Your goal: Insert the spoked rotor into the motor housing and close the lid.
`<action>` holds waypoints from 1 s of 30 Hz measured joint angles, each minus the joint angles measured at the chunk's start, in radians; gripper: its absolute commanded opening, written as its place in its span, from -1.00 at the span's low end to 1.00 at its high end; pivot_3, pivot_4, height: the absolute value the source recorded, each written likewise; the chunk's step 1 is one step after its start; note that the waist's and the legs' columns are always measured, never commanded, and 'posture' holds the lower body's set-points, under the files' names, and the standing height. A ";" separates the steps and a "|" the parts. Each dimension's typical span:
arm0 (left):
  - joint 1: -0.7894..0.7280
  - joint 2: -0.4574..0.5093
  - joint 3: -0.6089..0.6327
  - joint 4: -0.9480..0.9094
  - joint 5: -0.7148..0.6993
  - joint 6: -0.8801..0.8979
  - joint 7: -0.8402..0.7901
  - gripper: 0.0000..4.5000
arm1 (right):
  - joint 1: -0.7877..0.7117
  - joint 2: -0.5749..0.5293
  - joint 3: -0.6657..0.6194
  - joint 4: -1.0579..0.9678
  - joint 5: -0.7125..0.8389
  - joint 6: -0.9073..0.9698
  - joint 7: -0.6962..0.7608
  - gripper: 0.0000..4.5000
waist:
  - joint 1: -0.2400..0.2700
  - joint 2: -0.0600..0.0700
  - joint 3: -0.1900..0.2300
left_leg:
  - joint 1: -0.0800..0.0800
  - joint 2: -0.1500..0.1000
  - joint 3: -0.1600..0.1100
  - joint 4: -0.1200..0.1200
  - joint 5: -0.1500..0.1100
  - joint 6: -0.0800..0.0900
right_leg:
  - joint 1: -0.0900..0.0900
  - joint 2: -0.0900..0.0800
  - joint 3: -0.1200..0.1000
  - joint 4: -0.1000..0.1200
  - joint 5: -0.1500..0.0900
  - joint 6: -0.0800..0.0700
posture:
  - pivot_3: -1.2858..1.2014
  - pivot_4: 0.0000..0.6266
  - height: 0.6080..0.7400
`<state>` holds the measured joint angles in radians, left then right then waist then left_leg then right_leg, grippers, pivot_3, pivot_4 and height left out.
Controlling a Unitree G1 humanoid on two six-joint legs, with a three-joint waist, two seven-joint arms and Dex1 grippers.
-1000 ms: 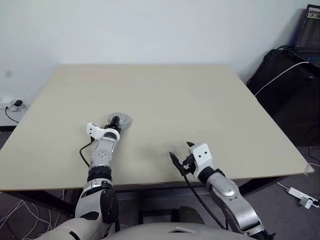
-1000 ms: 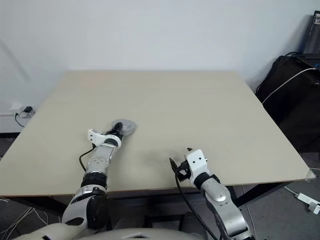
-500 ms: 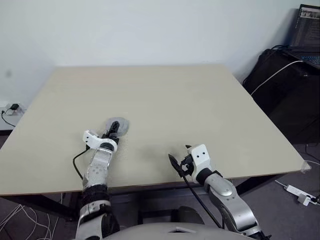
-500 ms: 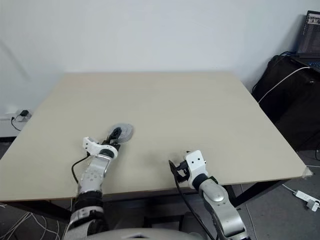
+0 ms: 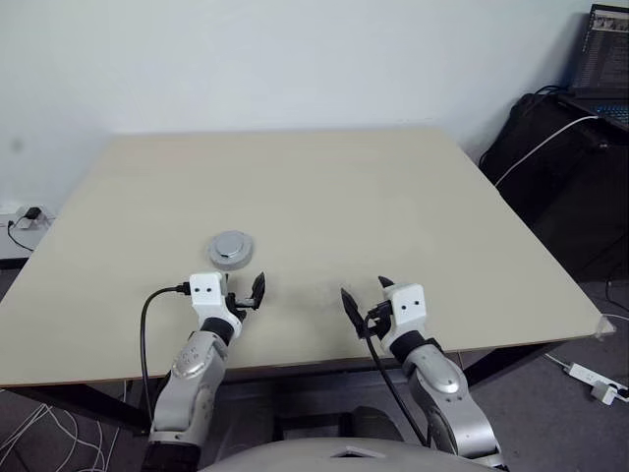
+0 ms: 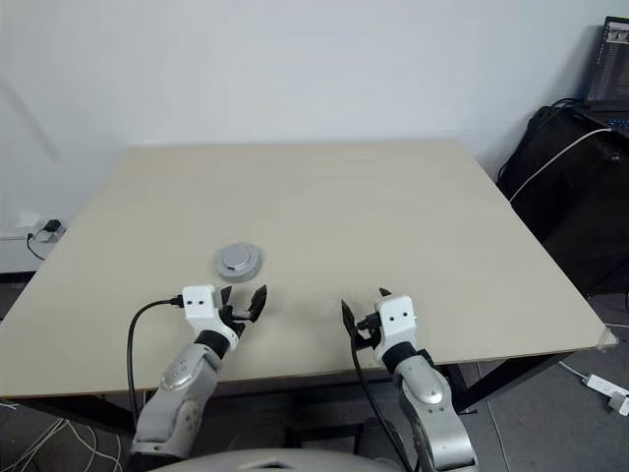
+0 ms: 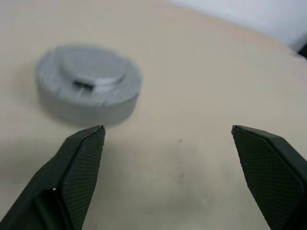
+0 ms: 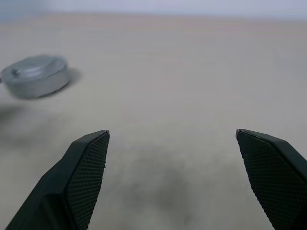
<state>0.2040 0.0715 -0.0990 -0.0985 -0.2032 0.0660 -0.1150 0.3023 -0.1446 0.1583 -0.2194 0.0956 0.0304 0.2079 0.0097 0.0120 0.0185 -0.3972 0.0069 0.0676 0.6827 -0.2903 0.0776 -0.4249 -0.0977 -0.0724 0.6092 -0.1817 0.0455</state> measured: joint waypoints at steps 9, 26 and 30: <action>0.029 0.000 -0.072 0.104 0.248 -0.325 0.059 0.99 | 0.064 0.026 -0.049 0.055 -0.034 -0.135 -0.040 1.00 | 0.006 0.002 -0.001 | -0.001 0.002 0.004 0.000 0.000 -0.001 | -0.002 0.001 0.000 0.001 -0.001 -0.001 | 0.03 -1.00 1.00; 0.023 -0.034 -0.038 0.176 0.300 -0.409 0.135 0.99 | 0.073 0.004 -0.048 0.078 -0.069 -0.152 -0.019 1.00 | 0.008 0.002 -0.001 | -0.001 0.003 0.005 0.001 0.000 0.000 | -0.002 0.002 0.000 0.001 -0.001 0.000 | 0.03 -1.00 1.00; 0.024 -0.038 -0.038 0.176 0.300 -0.409 0.135 0.99 | 0.073 0.008 -0.048 0.078 -0.064 -0.152 -0.015 1.00 | 0.008 0.002 -0.001 | -0.001 0.003 0.005 0.001 0.000 0.000 | -0.002 0.002 0.000 0.001 -0.001 0.000 | 0.03 -1.00 1.00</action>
<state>0.2283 0.0331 -0.1367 0.0777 0.0967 -0.3432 0.0203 0.3752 -0.1361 0.1101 -0.1419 0.0318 -0.1213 0.1928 0.0174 0.0137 0.0178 -0.3979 0.0102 0.0722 0.6835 -0.2907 0.0773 -0.4269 -0.0960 -0.0729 0.6101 -0.1823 0.0452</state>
